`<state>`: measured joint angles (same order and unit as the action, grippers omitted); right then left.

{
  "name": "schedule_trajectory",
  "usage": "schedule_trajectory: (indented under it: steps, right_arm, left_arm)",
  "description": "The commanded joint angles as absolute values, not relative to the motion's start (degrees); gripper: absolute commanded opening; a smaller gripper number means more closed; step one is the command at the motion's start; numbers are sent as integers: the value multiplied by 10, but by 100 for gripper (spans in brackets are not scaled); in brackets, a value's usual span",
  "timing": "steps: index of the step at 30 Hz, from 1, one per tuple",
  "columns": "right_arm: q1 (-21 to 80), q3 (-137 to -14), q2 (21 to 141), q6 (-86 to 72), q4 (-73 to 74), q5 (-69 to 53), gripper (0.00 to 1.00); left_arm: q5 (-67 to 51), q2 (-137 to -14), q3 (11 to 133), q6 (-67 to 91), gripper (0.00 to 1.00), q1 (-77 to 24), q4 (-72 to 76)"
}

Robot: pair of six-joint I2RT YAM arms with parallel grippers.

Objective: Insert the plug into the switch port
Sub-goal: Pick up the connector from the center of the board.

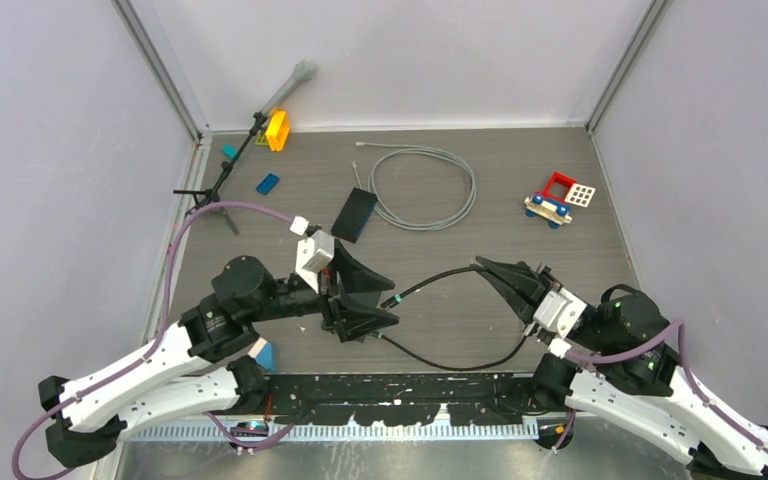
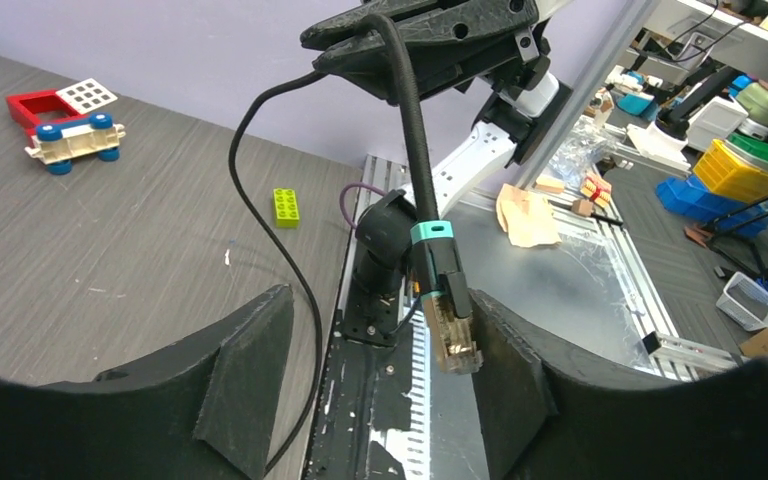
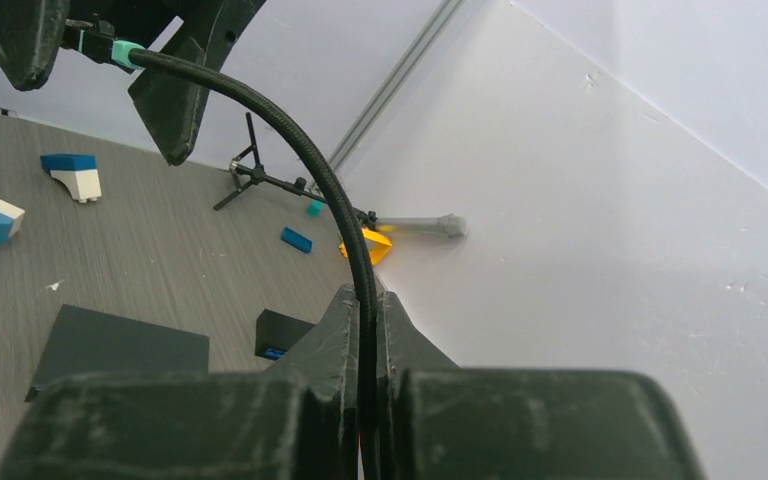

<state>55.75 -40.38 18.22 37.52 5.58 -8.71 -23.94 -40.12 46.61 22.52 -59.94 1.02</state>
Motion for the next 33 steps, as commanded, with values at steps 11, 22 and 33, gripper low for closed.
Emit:
schedule_trajectory:
  steps: [11,22,33]
  right_arm:
    - [558,-406,166,358,36,-70,0]
    - [558,-535,252,227,136,-203,53]
    - [558,-658,447,128,209,-362,51]
  left_arm:
    - [-234,-397,465,234,23,-601,65]
    - [-236,-424,569,91,0,-601,-179]
    - [-264,-542,699,-47,0,-602,-392]
